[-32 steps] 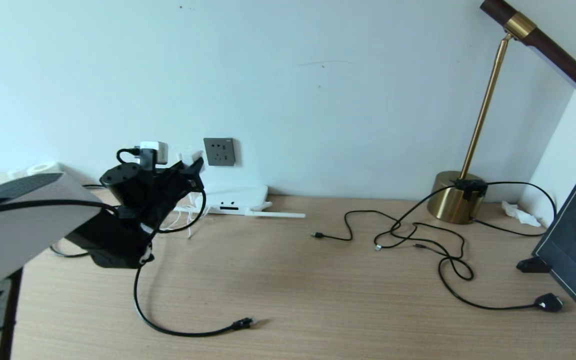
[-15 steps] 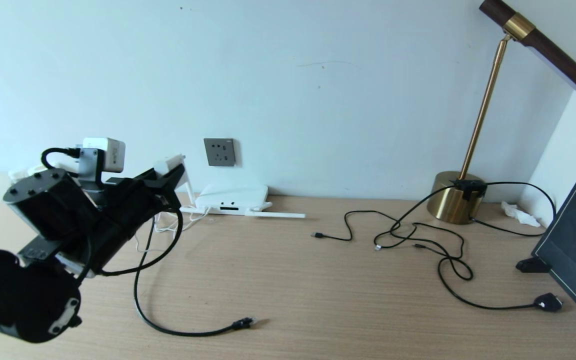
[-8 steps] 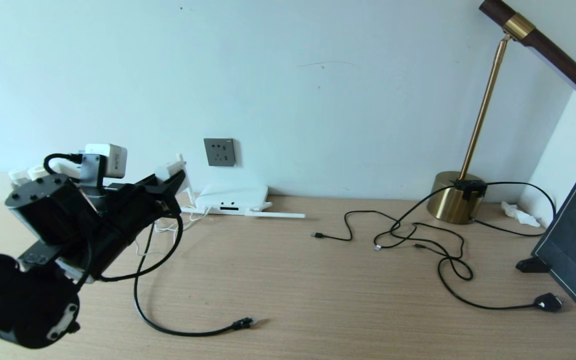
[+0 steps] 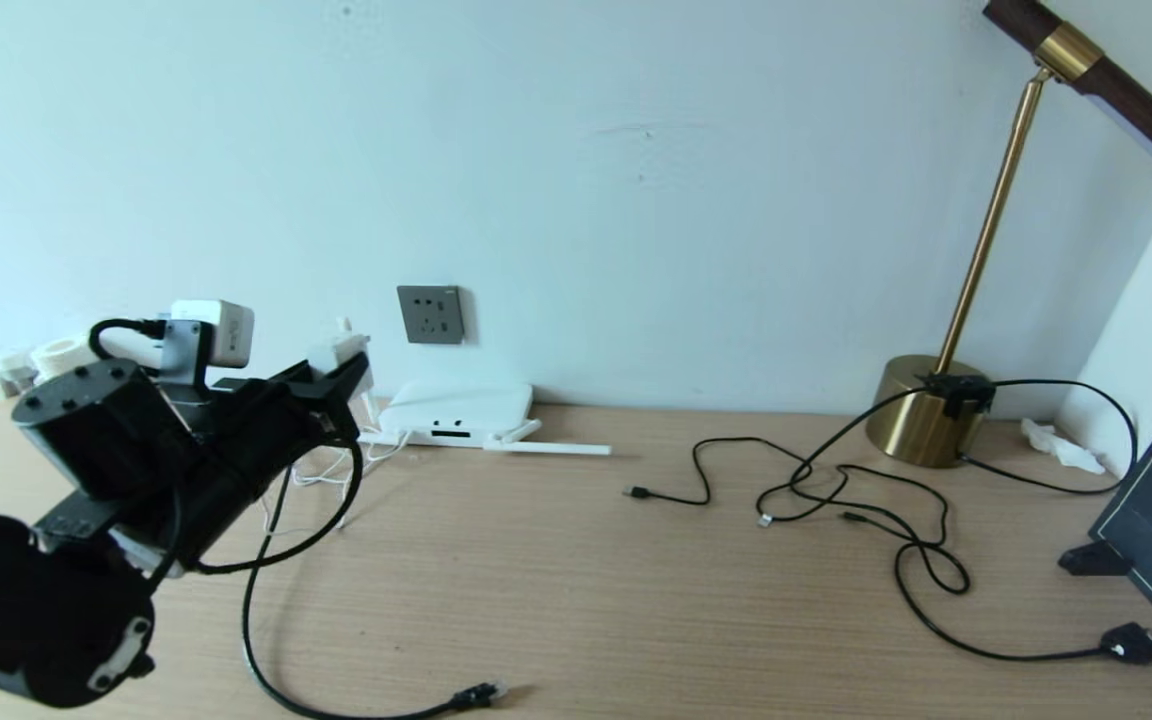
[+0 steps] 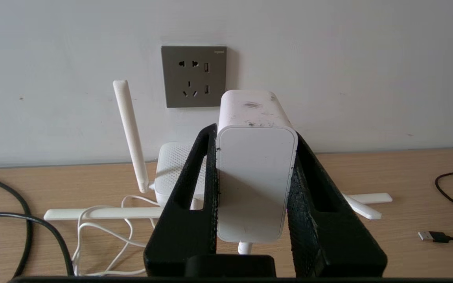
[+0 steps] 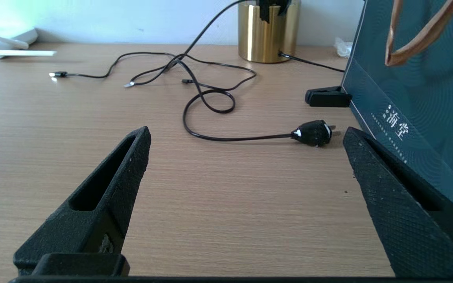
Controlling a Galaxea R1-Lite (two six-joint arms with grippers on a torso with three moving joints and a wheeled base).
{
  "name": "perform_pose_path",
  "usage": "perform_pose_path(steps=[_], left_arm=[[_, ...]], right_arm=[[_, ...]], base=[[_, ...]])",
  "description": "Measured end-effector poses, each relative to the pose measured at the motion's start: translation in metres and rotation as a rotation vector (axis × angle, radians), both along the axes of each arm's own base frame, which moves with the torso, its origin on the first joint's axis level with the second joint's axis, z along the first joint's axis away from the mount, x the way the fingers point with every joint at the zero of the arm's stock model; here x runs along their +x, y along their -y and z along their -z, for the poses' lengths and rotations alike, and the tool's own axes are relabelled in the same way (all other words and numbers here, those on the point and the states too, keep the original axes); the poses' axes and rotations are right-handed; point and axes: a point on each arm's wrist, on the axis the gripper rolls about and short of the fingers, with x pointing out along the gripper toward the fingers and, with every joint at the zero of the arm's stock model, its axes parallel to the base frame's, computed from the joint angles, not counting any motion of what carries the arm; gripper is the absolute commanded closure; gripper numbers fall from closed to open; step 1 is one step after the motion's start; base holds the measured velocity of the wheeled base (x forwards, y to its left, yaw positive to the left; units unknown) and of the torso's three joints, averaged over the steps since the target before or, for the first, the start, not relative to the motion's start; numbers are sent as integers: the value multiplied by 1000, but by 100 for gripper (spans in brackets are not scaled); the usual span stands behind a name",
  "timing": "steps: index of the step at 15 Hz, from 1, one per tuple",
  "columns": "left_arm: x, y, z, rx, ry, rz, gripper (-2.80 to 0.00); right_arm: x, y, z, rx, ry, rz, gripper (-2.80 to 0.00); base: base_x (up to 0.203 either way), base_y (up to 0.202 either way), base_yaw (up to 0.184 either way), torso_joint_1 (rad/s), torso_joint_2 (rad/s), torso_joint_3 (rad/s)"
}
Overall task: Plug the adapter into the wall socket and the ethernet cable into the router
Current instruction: Plug plug into socket
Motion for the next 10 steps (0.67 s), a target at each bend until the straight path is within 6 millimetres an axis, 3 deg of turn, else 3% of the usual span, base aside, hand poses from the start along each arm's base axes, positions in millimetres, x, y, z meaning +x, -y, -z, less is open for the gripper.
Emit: perform_pose_path(steps=[5,10], left_arm=[[3,1,-2,-6,39,1,0],[41,0,7,0,53,-26,0]], right_arm=[[0,0,0,0,0,0,-280],[0,0,0,0,-1,0,-280]], base=[[0,0,0,0,0,0],[0,0,0,0,0,0]])
